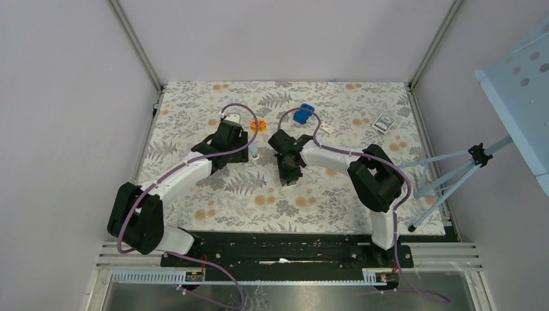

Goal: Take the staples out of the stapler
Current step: Adjust the staple in the staple box.

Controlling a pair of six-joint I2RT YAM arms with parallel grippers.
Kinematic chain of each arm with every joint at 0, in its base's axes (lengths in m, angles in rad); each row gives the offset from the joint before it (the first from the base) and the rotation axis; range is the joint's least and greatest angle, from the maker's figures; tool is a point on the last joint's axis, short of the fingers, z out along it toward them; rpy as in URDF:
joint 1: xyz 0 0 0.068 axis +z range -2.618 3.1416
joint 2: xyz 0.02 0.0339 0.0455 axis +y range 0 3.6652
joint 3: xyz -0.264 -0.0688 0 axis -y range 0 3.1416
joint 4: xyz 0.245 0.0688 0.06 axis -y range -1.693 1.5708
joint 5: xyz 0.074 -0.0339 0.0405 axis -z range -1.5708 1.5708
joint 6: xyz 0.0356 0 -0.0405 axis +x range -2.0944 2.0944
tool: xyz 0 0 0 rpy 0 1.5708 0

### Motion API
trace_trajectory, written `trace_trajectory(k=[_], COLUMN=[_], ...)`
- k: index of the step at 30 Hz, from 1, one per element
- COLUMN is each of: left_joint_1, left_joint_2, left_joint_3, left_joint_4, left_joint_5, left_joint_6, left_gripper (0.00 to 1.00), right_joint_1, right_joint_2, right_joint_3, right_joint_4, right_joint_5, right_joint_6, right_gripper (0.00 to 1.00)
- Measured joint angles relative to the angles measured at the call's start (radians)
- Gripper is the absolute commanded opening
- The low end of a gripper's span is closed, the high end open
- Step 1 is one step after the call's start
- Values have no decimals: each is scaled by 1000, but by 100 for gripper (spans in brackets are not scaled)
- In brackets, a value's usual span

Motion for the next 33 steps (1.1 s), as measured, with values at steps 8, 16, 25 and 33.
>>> trace_trajectory(k=[8,16,25,33], left_joint_1=[-1,-1,-2,-2], left_joint_2=[0,0,0,0], left_joint_3=[0,0,0,0], left_joint_4=[0,0,0,0], left_joint_5=[0,0,0,0], left_joint_6=[0,0,0,0], left_gripper=[63,63,63,63], right_joint_1=[0,0,0,0], right_joint_2=[0,-3,-21,-39], right_joint_3=[2,4,4,4], right_joint_4=[0,-2,-2,-2], right_joint_5=[3,19,21,21], right_joint_6=[-1,-3,-3,-3], right_gripper=[21,18,17,20])
